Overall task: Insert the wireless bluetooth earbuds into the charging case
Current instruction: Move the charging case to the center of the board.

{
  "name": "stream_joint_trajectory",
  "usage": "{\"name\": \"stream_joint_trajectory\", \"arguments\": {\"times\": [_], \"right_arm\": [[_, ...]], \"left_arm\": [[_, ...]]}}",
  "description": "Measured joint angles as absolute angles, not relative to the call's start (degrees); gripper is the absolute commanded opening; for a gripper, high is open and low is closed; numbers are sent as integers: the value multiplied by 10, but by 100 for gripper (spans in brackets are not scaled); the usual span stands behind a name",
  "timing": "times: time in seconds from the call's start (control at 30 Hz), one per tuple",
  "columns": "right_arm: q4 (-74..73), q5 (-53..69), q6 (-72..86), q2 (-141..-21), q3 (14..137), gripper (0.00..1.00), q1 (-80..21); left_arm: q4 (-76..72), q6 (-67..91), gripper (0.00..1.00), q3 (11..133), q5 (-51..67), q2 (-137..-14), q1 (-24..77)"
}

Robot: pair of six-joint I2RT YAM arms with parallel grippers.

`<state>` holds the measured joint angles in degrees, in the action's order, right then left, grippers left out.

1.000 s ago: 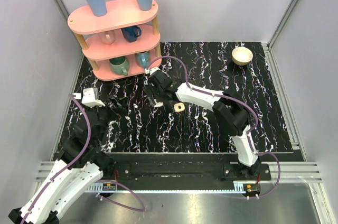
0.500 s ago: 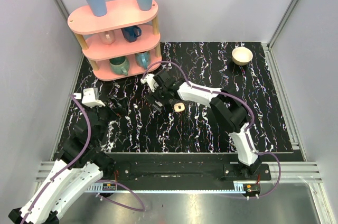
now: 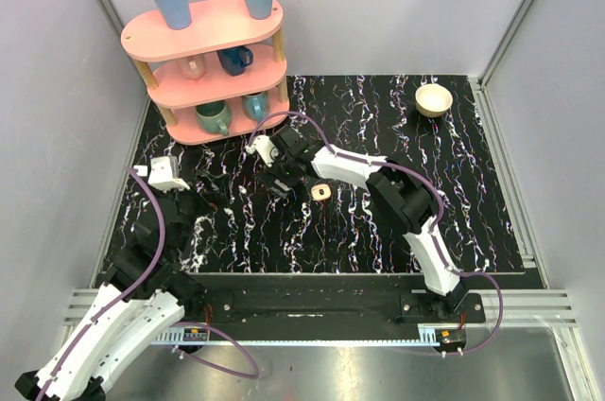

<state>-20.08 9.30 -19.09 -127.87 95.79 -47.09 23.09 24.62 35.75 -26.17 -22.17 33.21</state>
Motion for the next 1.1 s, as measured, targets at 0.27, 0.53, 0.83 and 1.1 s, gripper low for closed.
{"name": "stream_joint_trajectory", "arguments": {"times": [0.27, 0.53, 0.83, 1.1], "right_arm": [[-202, 89, -191, -1287, 969, 70, -471], [-202, 86, -190, -1286, 969, 77, -471], [-210, 93, -204, -1283, 967, 76, -471], [-223, 103, -208, -1282, 967, 59, -471]], "left_arm": [[231, 246, 99, 357, -262, -223, 332], [231, 246, 99, 357, -262, -224, 332], [231, 246, 99, 357, -262, -227, 332], [231, 246, 99, 357, -262, -226, 332]]}}
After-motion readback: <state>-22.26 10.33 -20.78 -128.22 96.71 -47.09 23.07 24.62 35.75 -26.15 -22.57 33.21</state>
